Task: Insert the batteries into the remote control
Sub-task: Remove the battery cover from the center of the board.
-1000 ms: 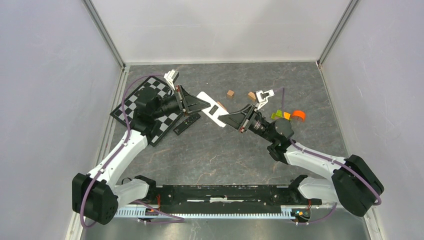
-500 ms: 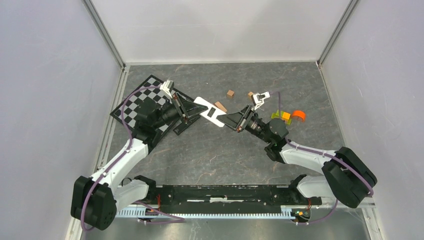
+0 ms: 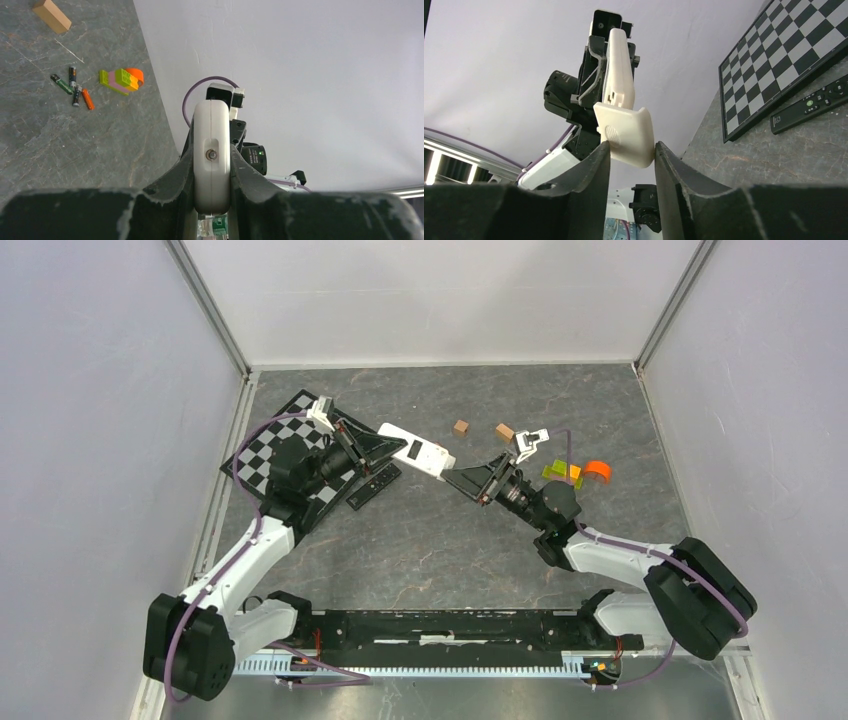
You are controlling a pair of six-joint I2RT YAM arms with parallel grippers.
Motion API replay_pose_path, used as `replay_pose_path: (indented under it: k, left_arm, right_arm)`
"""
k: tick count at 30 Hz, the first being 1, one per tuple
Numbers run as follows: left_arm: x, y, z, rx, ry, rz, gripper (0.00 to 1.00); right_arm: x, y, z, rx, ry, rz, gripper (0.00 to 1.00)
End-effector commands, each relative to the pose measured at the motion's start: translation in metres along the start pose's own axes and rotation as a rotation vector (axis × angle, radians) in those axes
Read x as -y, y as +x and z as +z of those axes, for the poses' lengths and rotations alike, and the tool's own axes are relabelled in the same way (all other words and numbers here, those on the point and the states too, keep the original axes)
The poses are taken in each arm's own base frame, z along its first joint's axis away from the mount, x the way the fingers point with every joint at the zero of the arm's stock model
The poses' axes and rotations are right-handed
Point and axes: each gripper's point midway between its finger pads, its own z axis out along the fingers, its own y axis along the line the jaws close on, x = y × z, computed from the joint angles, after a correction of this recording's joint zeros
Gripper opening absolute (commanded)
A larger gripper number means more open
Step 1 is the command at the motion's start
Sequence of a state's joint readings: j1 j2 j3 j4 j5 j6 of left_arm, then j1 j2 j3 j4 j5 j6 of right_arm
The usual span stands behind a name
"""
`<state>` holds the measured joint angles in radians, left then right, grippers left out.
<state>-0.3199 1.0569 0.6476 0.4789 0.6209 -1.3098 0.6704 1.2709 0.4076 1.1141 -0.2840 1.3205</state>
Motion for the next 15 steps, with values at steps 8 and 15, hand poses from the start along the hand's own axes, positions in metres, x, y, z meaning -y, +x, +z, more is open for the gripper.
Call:
replay_pose_path:
  k: [8, 15]
  left_arm:
    - [-0.002, -0.012, 0.001, 0.036, -0.062, 0.126, 0.02]
    - [-0.017, -0.012, 0.000, 0.033, -0.115, 0.157, 0.02]
  right_arm:
    - [0.001, 0.000, -0.002, 0.001, -0.005, -0.011, 0.21]
    - [0.007, 0.003, -0.006, -0.012, 0.010, -0.019, 0.00]
